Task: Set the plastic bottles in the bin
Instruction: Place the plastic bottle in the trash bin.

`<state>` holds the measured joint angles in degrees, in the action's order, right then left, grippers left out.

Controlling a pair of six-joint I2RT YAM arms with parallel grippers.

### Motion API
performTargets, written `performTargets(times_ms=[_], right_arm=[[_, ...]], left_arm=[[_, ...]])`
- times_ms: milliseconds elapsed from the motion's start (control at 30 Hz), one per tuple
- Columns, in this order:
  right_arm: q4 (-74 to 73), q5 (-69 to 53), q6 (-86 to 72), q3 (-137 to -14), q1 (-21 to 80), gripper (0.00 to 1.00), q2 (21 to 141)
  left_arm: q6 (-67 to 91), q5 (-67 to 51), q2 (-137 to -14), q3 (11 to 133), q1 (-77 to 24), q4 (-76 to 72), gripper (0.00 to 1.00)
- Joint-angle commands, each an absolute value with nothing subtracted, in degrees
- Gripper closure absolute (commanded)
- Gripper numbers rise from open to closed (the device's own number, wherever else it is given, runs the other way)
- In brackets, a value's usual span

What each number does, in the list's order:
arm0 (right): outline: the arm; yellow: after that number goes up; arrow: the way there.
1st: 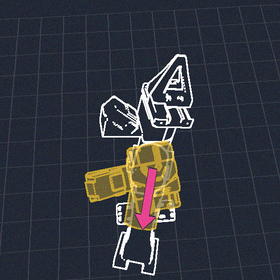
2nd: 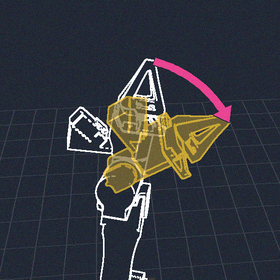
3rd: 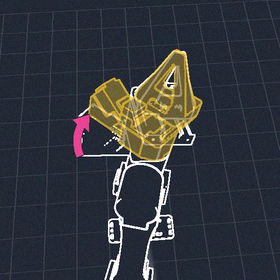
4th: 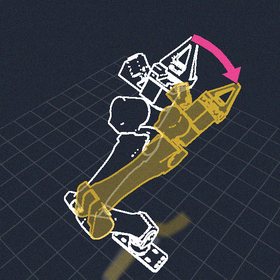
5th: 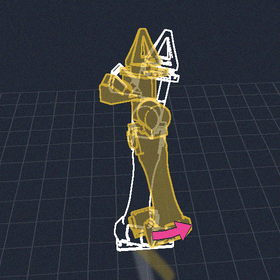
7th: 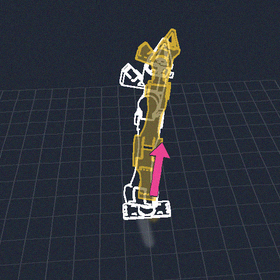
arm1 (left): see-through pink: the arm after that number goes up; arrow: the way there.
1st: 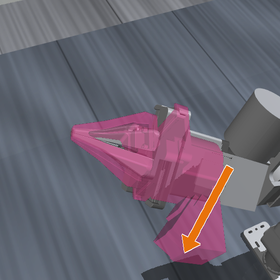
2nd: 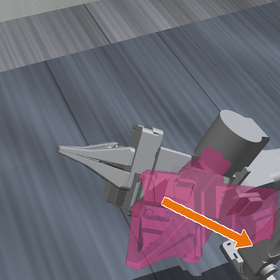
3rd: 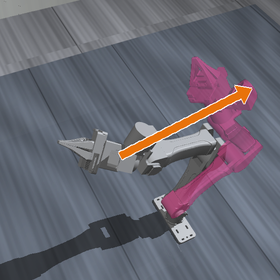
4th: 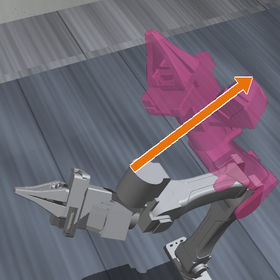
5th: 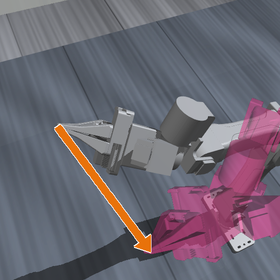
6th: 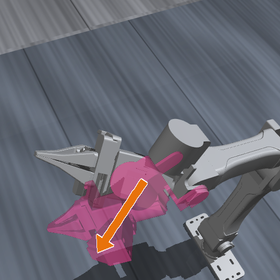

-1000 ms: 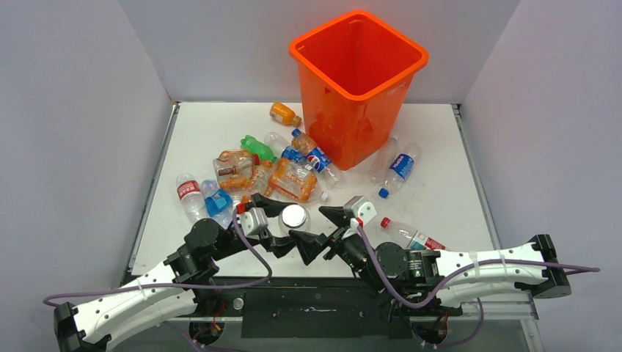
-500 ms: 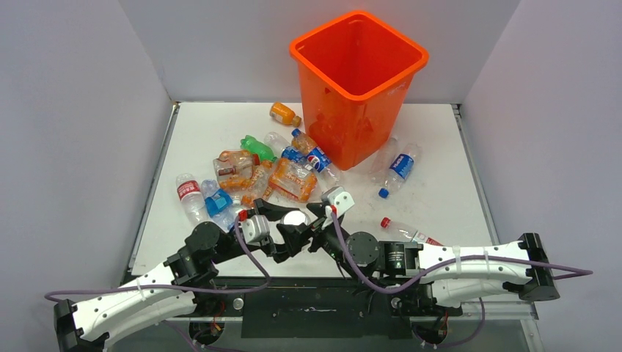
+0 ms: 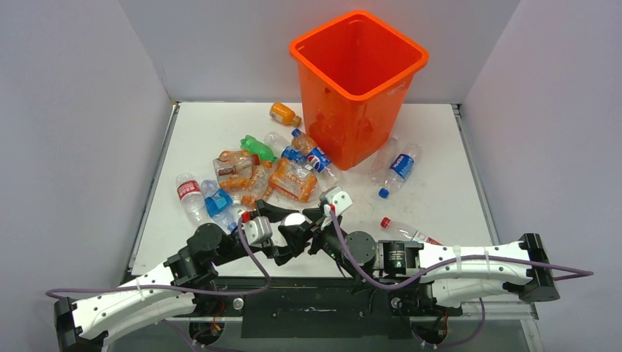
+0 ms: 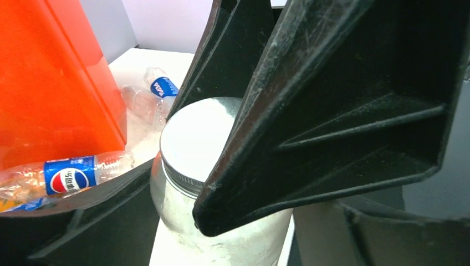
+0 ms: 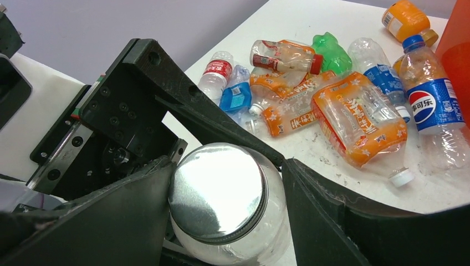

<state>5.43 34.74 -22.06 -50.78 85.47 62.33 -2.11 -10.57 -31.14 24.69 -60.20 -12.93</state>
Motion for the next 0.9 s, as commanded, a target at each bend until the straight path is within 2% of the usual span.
performTargets(times_ms=[0,100,200,867], right_arm=[[1.41,37.79,-22.48,-52.29,84.37,0.95,61.07],[1.25,37.5,-22.91,-52.37,83.8,0.95,59.67],[1.84,34.3,-24.36,-52.47,82.22,0.95,58.15],[8.07,17.9,-32.34,-53.24,78.55,0.95,53.71]], left_arm=[[-2.75,-7.96,-29.18,25.92,-61.09,-17.28,0.2],[-3.04,-8.22,-29.37,26.31,-61.62,-16.27,0.06],[-3.43,-8.33,-30.02,26.86,-62.19,-15.13,0.03],[-5.09,-4.02,-33.2,28.0,-63.39,-12.35,0.03]])
